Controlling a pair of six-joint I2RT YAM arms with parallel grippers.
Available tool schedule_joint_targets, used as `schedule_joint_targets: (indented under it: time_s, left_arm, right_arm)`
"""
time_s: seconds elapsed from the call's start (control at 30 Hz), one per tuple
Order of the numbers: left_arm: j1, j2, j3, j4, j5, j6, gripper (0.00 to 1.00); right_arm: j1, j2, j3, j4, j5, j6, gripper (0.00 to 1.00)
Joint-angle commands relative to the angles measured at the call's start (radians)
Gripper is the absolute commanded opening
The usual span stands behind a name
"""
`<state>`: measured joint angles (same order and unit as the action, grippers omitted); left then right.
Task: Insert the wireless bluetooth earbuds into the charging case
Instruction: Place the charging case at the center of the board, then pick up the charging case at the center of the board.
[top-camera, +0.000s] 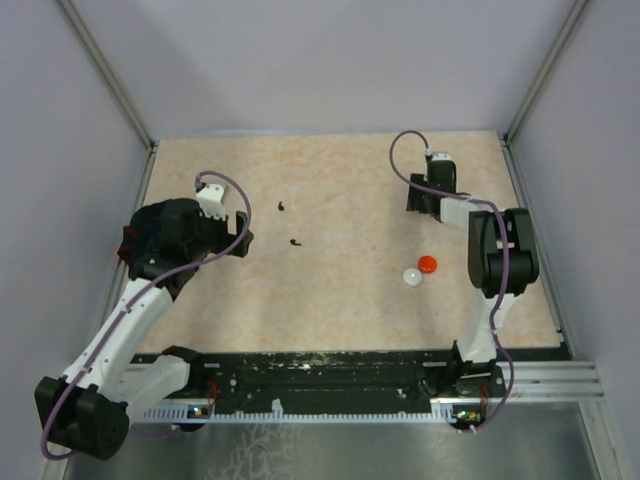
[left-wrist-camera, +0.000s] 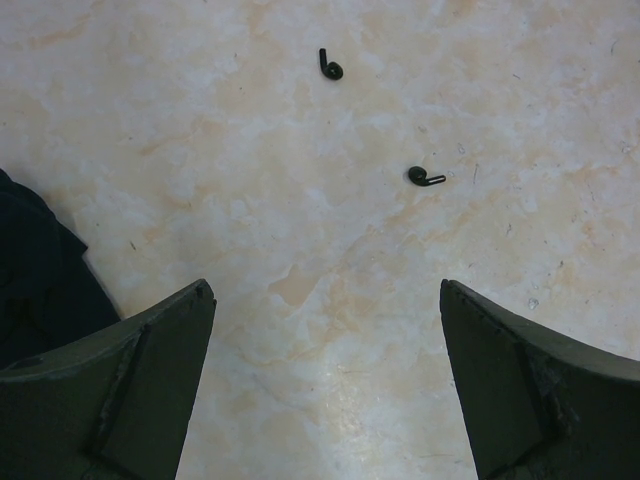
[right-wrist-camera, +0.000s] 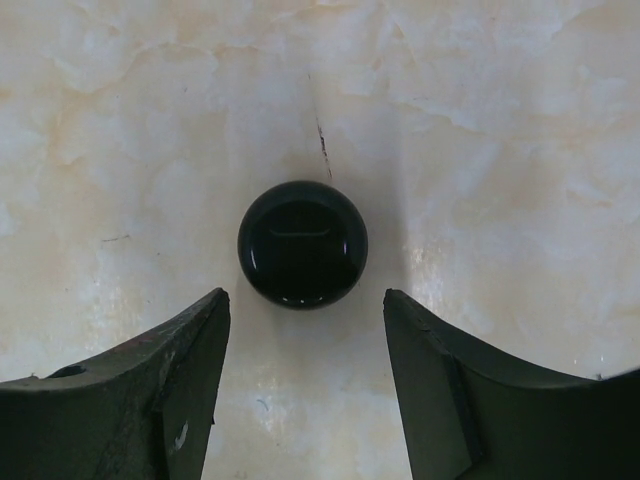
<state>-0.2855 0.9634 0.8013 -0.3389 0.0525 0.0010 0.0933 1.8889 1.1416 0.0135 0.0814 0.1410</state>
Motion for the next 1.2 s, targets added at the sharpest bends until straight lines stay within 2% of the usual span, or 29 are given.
schedule_joint_targets:
  time_s: [0.0,0.43,0.7,0.87,1.17]
  left_arm:
    - [0.008,0.007,-0.007,0.017,0.000,0.010,0.97]
    - [0.014,0.022,-0.006,0.017,0.010,0.012,0.97]
    - [0.016,0.018,-0.006,0.017,0.031,0.008,0.97]
    - [0.018,0.016,-0.004,0.018,0.057,0.001,0.96]
    - [0.025,0.004,0.005,0.039,0.176,-0.055,0.96]
  right_arm:
    - [-0.008,0.037,0.079,0.017,0.003,-0.028,0.62]
    - [-0.014,0.117,0.132,-0.011,-0.009,-0.041,0.59]
    - [-0.013,0.090,0.114,-0.017,-0.025,-0.058,0.46]
    - [0.004,0.041,0.078,-0.003,-0.033,-0.060,0.39]
    - [0.119,-0.180,-0.104,0.089,-0.067,-0.043,0.37]
